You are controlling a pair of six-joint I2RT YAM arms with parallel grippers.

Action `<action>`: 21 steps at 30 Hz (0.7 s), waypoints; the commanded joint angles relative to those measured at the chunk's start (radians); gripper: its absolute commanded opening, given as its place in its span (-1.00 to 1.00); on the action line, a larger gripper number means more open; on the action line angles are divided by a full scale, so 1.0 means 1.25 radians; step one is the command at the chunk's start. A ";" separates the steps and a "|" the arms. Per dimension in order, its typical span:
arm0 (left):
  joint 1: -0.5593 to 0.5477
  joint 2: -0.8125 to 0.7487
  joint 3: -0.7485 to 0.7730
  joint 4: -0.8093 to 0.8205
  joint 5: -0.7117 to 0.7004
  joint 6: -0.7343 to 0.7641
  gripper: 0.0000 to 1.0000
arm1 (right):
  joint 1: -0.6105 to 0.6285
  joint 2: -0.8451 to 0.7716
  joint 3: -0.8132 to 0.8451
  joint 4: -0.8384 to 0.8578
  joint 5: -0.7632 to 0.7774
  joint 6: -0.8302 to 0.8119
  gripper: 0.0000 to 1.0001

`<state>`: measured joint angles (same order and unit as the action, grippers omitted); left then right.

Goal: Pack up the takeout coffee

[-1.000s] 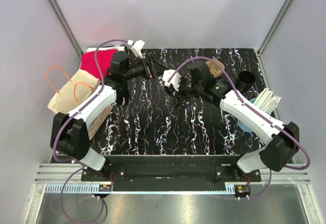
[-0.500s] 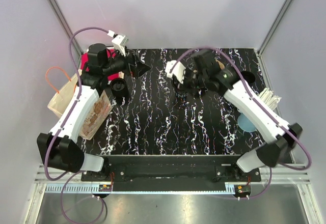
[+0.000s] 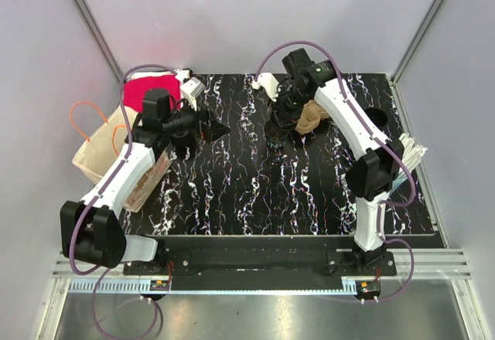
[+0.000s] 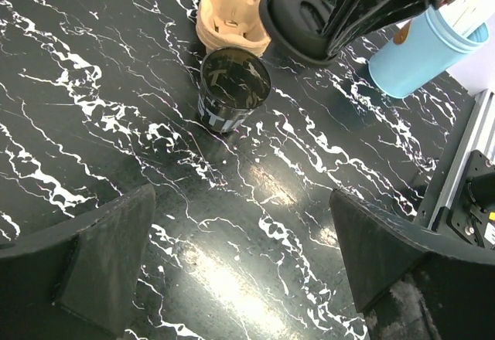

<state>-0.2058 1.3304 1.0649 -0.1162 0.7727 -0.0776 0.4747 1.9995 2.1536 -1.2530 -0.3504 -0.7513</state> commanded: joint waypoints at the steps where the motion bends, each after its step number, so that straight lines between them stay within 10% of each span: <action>1: 0.000 -0.003 -0.005 0.076 0.010 -0.005 0.98 | 0.006 0.035 0.072 -0.044 -0.038 0.018 -1.00; 21: 0.001 0.005 0.007 0.051 0.013 -0.045 0.98 | 0.012 0.256 0.253 -0.129 -0.007 0.059 -1.00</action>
<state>-0.2058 1.3411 1.0561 -0.1028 0.7685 -0.1284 0.4778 2.3123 2.4199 -1.3338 -0.3676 -0.6979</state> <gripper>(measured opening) 0.987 0.102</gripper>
